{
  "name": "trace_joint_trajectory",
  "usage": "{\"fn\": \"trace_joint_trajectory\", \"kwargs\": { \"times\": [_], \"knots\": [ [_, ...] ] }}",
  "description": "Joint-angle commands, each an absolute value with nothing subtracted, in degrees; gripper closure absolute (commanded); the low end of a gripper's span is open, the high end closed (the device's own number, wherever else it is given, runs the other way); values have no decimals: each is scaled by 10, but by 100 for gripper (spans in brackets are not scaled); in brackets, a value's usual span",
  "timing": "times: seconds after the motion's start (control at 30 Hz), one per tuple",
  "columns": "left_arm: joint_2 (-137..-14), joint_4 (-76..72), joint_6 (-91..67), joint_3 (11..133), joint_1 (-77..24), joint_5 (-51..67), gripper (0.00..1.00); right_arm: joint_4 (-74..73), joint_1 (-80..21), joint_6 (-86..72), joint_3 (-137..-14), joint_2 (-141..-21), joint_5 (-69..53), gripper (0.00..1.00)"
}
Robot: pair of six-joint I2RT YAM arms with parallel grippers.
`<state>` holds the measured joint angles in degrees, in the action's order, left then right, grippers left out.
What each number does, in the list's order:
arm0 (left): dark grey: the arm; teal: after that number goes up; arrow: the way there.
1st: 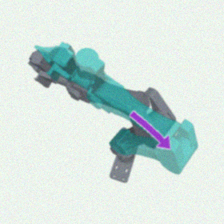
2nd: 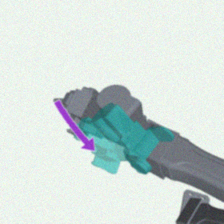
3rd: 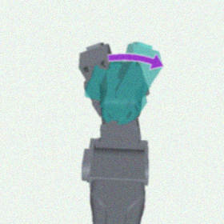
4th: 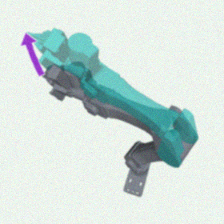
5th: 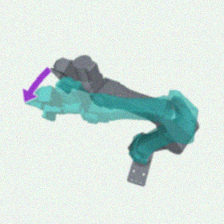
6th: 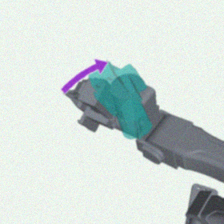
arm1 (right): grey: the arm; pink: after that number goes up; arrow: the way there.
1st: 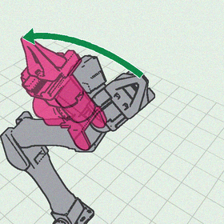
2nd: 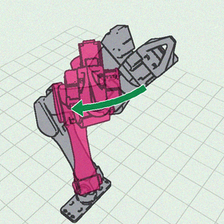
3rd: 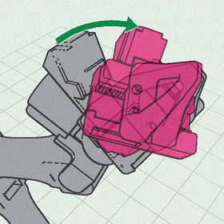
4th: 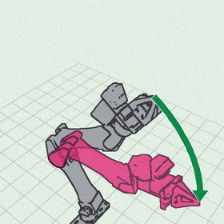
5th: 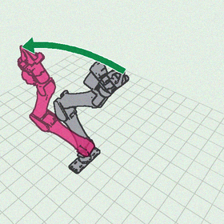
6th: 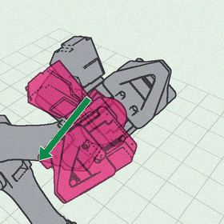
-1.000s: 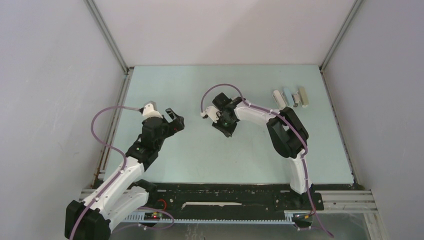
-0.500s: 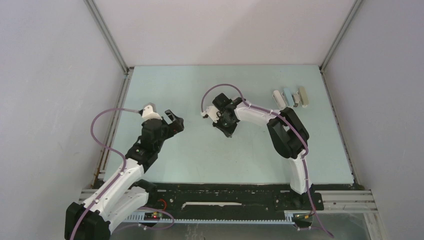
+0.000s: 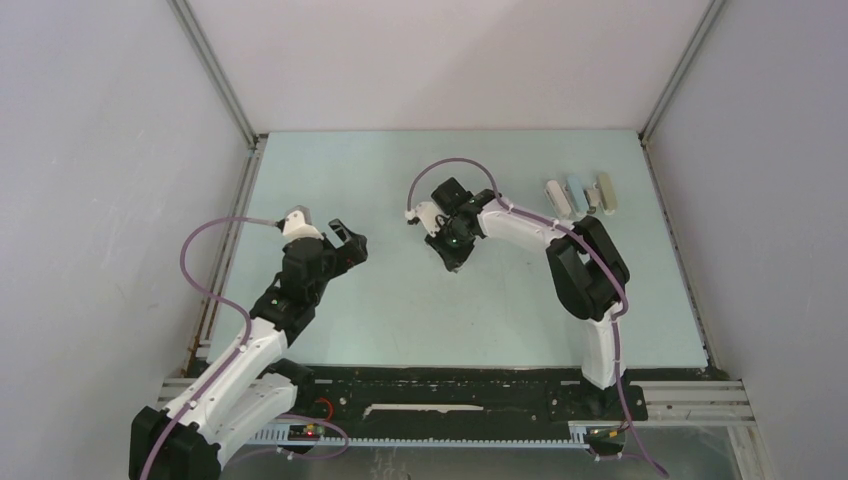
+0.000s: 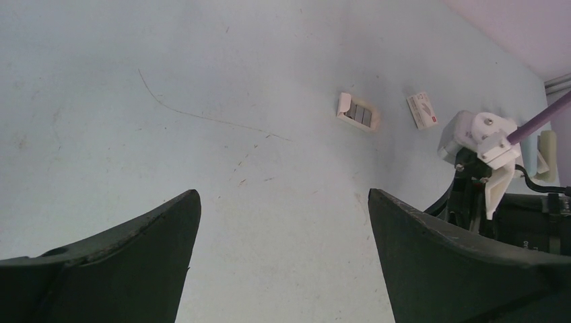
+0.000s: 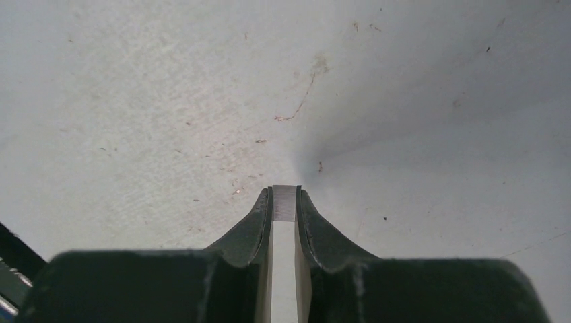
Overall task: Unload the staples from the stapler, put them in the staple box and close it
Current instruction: Pick up the staple from the center of the board.
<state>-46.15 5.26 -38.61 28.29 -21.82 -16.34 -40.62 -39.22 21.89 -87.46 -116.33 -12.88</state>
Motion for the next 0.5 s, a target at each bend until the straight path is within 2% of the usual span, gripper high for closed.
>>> {"fn": "trace_joint_trajectory", "kwargs": {
  "times": [0.0,0.47],
  "knots": [
    [-460,40,-391,279,-213,-172,0,-389,-383,186,-885,-1128,-172,92],
    [-475,37,-387,287,-208,-171,0,-369,-373,145,-928,-1126,-223,92]
  ]
}}
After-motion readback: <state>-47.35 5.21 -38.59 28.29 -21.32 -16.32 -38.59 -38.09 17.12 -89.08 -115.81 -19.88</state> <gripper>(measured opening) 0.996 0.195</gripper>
